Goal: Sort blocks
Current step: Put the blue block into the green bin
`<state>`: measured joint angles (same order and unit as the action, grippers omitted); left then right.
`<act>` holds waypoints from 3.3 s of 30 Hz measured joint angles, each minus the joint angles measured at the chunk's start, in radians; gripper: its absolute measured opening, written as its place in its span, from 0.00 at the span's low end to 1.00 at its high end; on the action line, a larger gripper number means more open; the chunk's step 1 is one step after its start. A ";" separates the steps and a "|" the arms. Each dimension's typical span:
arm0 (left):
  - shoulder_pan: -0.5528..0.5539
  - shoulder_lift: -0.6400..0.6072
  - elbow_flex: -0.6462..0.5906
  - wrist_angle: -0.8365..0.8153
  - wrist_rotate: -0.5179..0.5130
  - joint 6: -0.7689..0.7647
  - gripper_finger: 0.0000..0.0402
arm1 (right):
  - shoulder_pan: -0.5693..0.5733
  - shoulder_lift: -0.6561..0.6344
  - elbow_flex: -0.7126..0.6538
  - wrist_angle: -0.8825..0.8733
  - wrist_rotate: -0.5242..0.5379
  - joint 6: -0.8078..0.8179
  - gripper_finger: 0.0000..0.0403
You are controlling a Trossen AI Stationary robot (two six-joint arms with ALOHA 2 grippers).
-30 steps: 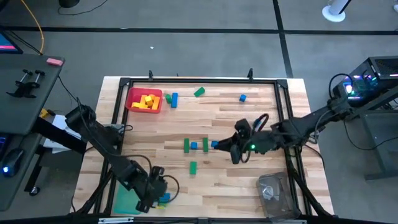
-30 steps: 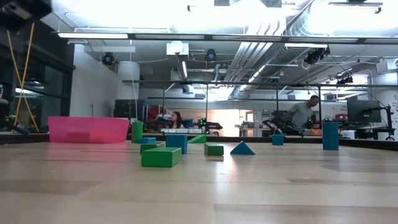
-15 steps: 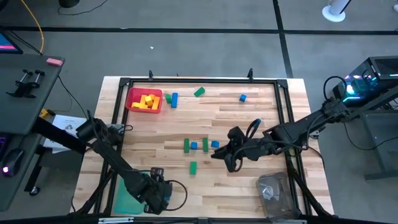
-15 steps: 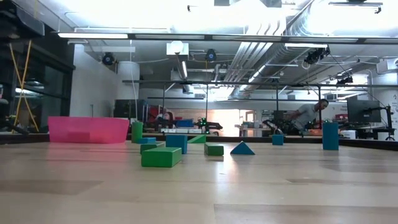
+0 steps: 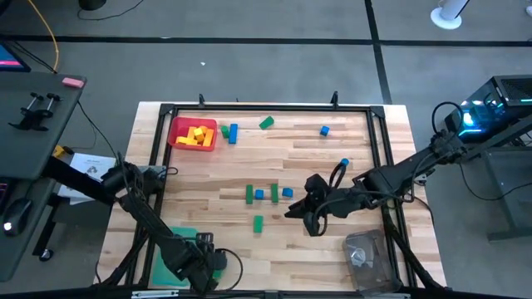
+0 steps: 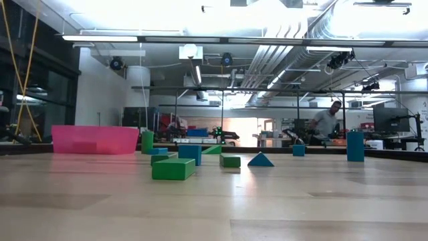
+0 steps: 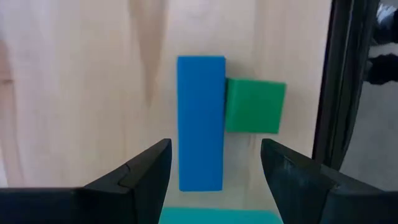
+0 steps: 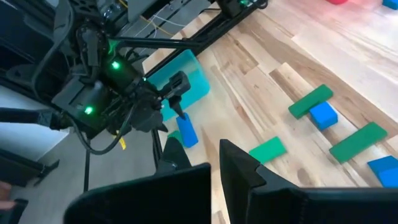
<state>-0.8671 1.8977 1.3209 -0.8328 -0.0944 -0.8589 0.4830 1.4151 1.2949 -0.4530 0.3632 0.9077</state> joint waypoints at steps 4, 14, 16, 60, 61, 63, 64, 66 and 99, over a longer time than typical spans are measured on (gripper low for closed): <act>-0.009 0.028 0.000 0.001 0.008 0.015 0.58 | 0.017 0.000 0.000 0.000 0.001 0.000 0.00; 0.018 0.094 0.000 -0.007 0.035 0.034 0.58 | 0.038 0.000 0.000 -0.005 0.015 0.008 0.00; 0.026 0.104 0.001 -0.001 0.061 0.050 0.57 | 0.037 0.000 0.000 -0.005 0.024 0.008 0.00; -0.248 -0.197 0.000 -0.330 0.129 -0.958 0.29 | 0.039 -0.001 0.000 -0.006 0.099 -0.045 0.00; -0.241 -0.199 0.000 -0.332 0.128 -0.944 0.33 | 0.039 -0.001 0.000 -0.006 0.099 -0.045 0.00; -0.226 -0.208 0.000 -0.344 0.128 -0.910 0.41 | 0.039 -0.001 0.000 -0.006 0.099 -0.045 0.00; -0.215 -0.214 0.000 -0.353 0.129 -0.896 0.45 | 0.039 -0.001 0.000 -0.006 0.099 -0.045 0.00; -0.194 -0.230 0.000 -0.374 0.128 -0.862 0.51 | 0.039 -0.001 0.000 -0.006 0.099 -0.042 0.00; 0.835 -0.049 0.031 0.170 0.117 0.965 0.60 | 0.063 -0.001 0.000 0.300 0.241 -0.053 0.00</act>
<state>-0.0324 1.8485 1.3514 -0.6628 0.0222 0.1063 0.5461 1.4143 1.2945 -0.1528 0.6037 0.8551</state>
